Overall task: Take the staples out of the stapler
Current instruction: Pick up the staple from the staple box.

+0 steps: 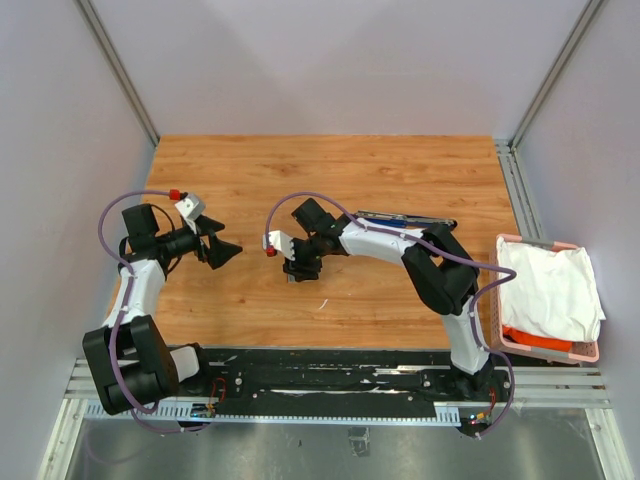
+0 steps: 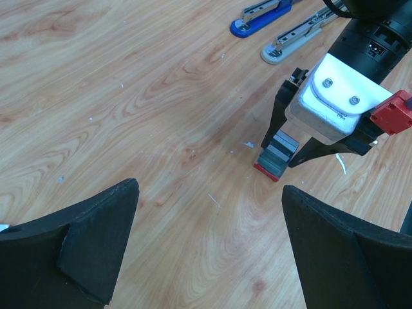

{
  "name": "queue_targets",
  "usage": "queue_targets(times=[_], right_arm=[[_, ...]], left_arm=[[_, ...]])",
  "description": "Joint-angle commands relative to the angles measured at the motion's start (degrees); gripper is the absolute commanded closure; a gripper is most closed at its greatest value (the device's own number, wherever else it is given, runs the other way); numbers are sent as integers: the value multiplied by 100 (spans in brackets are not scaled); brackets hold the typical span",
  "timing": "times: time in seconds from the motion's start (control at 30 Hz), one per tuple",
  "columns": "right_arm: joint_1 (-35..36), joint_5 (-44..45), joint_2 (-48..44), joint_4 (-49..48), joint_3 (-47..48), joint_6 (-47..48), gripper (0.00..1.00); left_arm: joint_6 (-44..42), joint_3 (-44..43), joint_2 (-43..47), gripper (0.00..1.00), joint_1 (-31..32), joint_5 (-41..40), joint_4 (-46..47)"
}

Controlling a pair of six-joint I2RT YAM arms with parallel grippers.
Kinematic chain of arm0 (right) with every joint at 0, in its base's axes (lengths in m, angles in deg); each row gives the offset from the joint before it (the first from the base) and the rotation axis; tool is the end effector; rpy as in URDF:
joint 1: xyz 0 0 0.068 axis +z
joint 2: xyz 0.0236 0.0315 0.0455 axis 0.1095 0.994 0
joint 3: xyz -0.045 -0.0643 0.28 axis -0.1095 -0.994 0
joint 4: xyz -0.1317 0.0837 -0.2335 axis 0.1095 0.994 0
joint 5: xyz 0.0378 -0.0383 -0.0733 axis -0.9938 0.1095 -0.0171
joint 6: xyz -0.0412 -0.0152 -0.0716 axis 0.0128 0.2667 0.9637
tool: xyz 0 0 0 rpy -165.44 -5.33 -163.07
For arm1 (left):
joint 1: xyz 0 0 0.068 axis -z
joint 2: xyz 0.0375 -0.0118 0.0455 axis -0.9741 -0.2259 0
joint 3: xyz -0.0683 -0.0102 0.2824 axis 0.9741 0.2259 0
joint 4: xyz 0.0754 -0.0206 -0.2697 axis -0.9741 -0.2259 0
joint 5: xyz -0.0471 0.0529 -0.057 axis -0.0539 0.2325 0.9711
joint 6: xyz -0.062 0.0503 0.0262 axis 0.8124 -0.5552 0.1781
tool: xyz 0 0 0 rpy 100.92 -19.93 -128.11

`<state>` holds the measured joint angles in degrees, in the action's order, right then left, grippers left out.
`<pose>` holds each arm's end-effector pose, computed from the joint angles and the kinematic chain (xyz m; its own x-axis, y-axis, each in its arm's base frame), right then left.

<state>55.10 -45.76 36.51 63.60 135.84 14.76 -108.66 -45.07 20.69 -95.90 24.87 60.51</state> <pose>0.2959 0.3944 0.1504 0.1200 -0.6842 -0.7193 -0.9920 -0.1118 -0.0592 0.2635 0.0189 0.2326 -0.2621 0.1173 -0.9579 0.7668 0.6280 -0.1329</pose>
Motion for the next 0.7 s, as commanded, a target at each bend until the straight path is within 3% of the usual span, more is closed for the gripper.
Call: queue_targets(times=[0.0, 0.23, 0.67], right_arm=[[43, 127, 46, 153, 107, 39, 54], [47, 90, 74, 208, 170, 31, 67], [24, -82, -314, 349, 331, -228, 69]], left_arm=[[-122, 22, -26, 2, -32, 157, -63], [-154, 25, -43, 2, -29, 175, -73], [-187, 22, -79, 2, -29, 213, -73]])
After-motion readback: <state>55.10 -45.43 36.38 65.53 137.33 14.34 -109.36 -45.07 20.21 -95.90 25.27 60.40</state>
